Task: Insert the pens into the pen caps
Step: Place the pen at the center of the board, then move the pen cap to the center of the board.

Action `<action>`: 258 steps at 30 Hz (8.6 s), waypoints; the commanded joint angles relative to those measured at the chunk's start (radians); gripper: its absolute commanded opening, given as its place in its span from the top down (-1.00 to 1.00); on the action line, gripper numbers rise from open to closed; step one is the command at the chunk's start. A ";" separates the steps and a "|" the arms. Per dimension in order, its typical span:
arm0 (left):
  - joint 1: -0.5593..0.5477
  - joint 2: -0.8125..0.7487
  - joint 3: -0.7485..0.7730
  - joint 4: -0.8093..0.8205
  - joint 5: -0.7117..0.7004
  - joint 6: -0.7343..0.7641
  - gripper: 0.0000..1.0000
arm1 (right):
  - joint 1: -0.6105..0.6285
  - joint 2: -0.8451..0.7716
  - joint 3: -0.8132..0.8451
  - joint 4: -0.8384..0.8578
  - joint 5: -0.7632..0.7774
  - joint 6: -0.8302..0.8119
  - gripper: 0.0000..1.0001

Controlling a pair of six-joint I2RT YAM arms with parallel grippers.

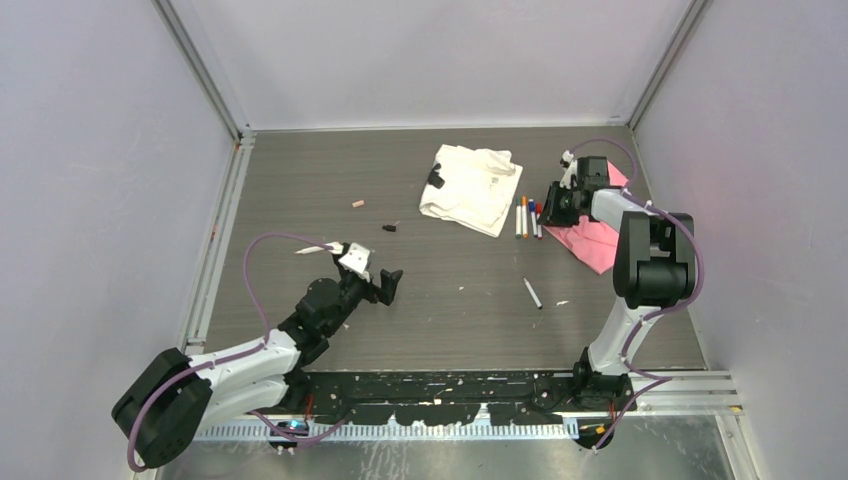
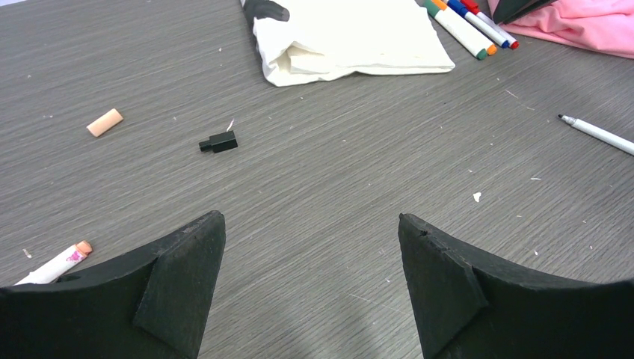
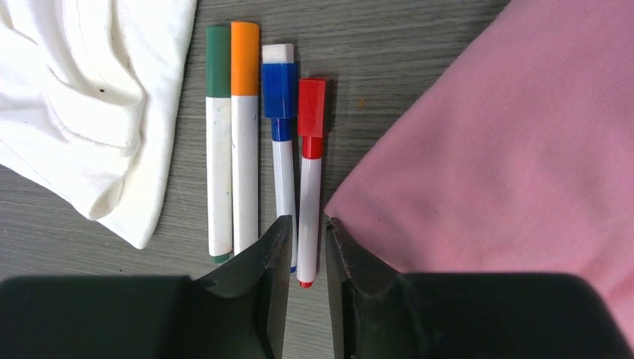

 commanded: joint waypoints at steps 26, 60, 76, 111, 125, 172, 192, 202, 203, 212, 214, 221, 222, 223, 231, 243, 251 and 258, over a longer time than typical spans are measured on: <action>0.002 -0.017 0.003 0.057 -0.038 -0.011 -0.77 | -0.012 -0.560 0.041 -0.063 -0.441 -0.157 -0.05; 0.202 0.149 0.453 -0.397 0.213 -0.298 -0.82 | 0.003 -0.693 -0.281 0.381 -0.802 0.038 -0.20; 0.258 0.438 0.636 -0.600 0.117 -0.375 -0.57 | 0.016 -0.681 -0.257 0.293 -0.794 -0.035 -0.20; 0.263 0.166 0.363 -0.320 0.096 -0.263 -0.54 | -0.070 -0.601 -0.017 -0.432 -0.609 -0.649 -0.20; 0.263 0.068 0.212 -0.168 0.075 -0.276 -0.57 | -0.217 -0.532 -0.036 -0.507 -0.687 -0.773 -0.19; 0.310 1.092 1.553 -1.673 0.547 1.057 -0.42 | 0.119 -0.512 0.017 -0.532 -0.482 -0.678 -0.18; 0.301 1.289 1.720 -1.724 0.390 1.043 -0.14 | 0.120 -0.520 0.020 -0.547 -0.504 -0.691 -0.18; 0.277 1.285 1.662 -1.618 0.344 0.994 0.04 | 0.120 -0.524 0.024 -0.559 -0.524 -0.700 -0.18; 0.274 1.287 1.659 -1.614 0.345 0.994 0.11 | 0.119 -0.523 0.025 -0.560 -0.525 -0.701 -0.18; 0.268 1.298 1.643 -1.606 0.345 0.940 0.60 | 0.119 -0.526 0.026 -0.563 -0.534 -0.701 -0.18; 0.267 1.287 1.632 -1.585 0.355 0.917 0.68 | 0.119 -0.528 0.026 -0.563 -0.534 -0.702 -0.18; 0.266 1.254 1.650 -1.510 0.322 0.690 0.99 | 0.119 -0.532 0.017 -0.564 -0.542 -0.701 -0.18; 0.266 1.247 1.658 -1.502 0.297 0.630 0.99 | 0.119 -0.533 0.017 -0.562 -0.546 -0.702 -0.18; 0.266 1.240 1.669 -1.500 0.276 0.561 0.99 | 0.120 -0.533 0.017 -0.562 -0.551 -0.701 -0.18; 0.264 1.148 1.596 -1.569 0.196 0.172 0.98 | 0.131 -0.520 0.007 -0.556 -0.579 -0.691 -0.17; 0.233 0.993 1.247 -1.510 0.041 -0.148 0.83 | 0.153 -0.505 0.006 -0.554 -0.582 -0.691 -0.17; 0.226 1.031 1.234 -1.483 0.041 -0.160 0.24 | 0.152 -0.511 0.005 -0.556 -0.585 -0.692 -0.16; 0.226 1.091 1.269 -1.476 0.069 -0.150 0.26 | 0.154 -0.514 0.007 -0.557 -0.586 -0.691 -0.16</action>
